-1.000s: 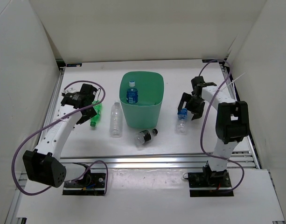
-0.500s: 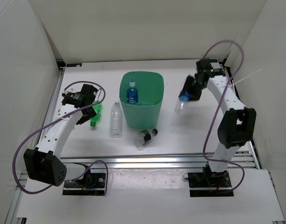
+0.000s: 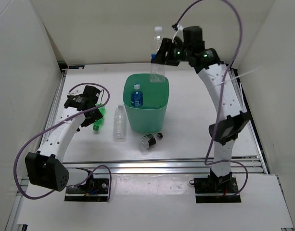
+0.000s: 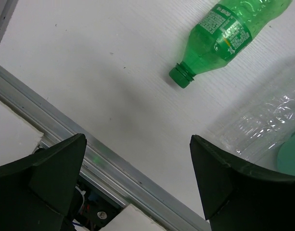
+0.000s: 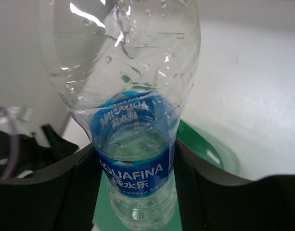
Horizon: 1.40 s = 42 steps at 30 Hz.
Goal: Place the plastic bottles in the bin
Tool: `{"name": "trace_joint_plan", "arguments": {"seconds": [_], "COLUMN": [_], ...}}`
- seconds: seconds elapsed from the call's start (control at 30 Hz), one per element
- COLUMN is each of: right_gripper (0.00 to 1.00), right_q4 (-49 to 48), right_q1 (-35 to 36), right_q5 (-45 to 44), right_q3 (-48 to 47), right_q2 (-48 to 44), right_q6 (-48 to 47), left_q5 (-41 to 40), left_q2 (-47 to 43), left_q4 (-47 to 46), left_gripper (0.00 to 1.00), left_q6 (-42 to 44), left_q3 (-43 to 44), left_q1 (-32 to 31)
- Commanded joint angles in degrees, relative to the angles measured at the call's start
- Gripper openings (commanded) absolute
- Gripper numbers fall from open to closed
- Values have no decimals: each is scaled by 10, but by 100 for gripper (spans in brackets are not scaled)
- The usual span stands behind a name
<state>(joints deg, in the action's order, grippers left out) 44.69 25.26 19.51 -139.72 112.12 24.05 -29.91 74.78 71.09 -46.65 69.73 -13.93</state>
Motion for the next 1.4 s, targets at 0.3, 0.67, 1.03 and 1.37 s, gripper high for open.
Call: {"name": "trace_joint_plan", "arguments": {"seconds": [0.3, 0.67, 1.03, 1.37], "right_gripper": [100, 100, 100, 100], "right_q4": [58, 192, 214, 209], "right_q1": [36, 10, 4, -14], "right_q5": [20, 53, 35, 40], "right_q3": [45, 46, 38, 38], "right_q2": [-49, -130, -152, -146], "right_q6": [-22, -41, -52, -52], "left_q5": [-26, 56, 172, 181], "left_q2": [29, 120, 286, 259], "left_q4": [-66, -315, -371, -353], "left_gripper": [100, 100, 100, 43], "left_q6": [7, 154, 221, 182], "left_q3": [29, -18, 41, 45], "left_q1": [9, 78, 91, 96]}}
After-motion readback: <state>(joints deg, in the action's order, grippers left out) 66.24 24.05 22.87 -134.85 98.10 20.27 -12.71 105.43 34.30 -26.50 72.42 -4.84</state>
